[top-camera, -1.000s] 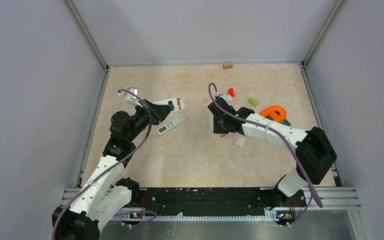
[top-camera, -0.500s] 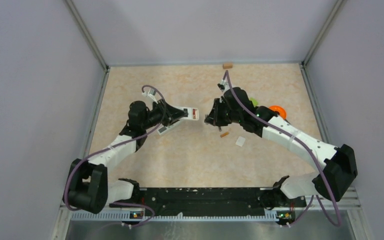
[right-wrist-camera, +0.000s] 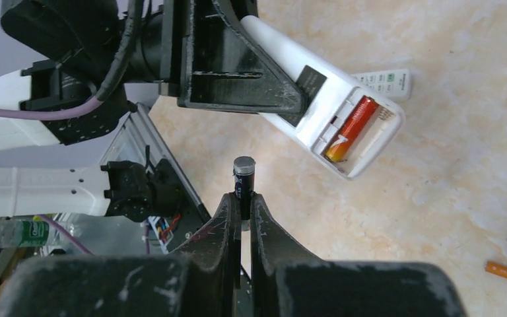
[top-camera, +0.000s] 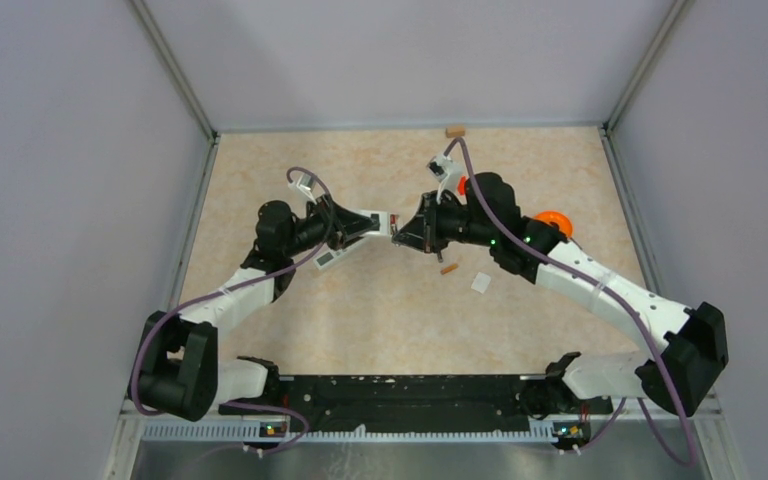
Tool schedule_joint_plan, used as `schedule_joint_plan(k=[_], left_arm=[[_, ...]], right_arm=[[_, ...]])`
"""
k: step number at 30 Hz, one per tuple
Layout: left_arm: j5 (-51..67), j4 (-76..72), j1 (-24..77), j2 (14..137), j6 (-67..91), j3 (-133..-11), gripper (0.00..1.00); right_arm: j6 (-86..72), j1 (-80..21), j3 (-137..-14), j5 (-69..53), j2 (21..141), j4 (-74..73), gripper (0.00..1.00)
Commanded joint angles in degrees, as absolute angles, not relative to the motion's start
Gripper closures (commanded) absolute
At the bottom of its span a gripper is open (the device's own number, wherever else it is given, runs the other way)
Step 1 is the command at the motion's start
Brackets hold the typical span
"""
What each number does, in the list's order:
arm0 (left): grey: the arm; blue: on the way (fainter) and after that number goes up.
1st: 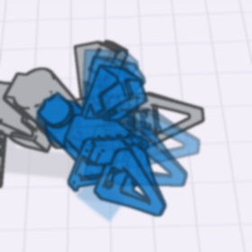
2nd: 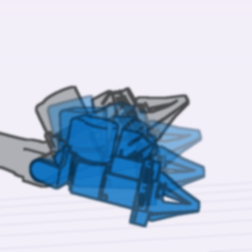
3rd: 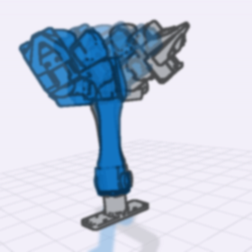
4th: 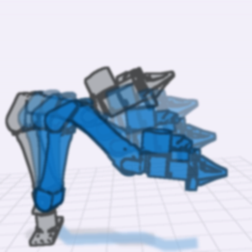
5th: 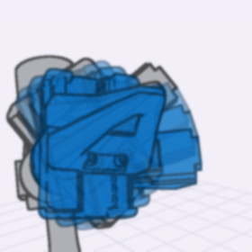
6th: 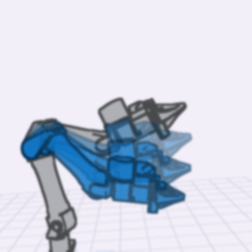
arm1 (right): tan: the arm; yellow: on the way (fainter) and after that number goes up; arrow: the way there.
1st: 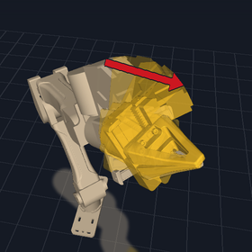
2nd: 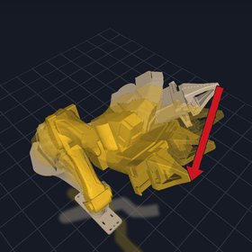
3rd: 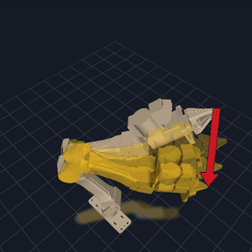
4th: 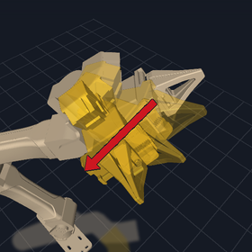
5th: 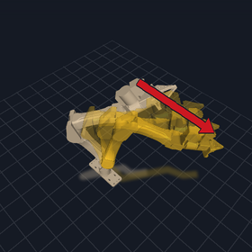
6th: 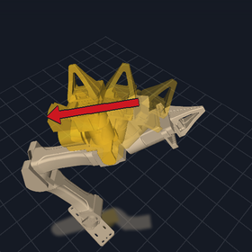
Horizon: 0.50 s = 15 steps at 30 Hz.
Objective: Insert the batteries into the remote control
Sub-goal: Load the battery into the remote control.
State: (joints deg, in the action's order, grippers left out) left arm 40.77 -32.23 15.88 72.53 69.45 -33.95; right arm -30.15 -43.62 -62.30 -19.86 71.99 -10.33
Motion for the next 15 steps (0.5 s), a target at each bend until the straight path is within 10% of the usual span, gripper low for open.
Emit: schedule_joint_plan(k=[1, 15], left_arm=[[41.6, -37.5, 15.7, 71.5, 70.6, -34.1, 1.00], [40.2, -42.7, 15.6, 72.2, 72.0, -31.6, 1.00]], right_arm=[[-30.5, -43.3, -67.6, -11.8, 74.0, -15.5, 1.00], [-38.6, -43.3, -77.6, -2.7, 83.7, -29.4, 0.95]])
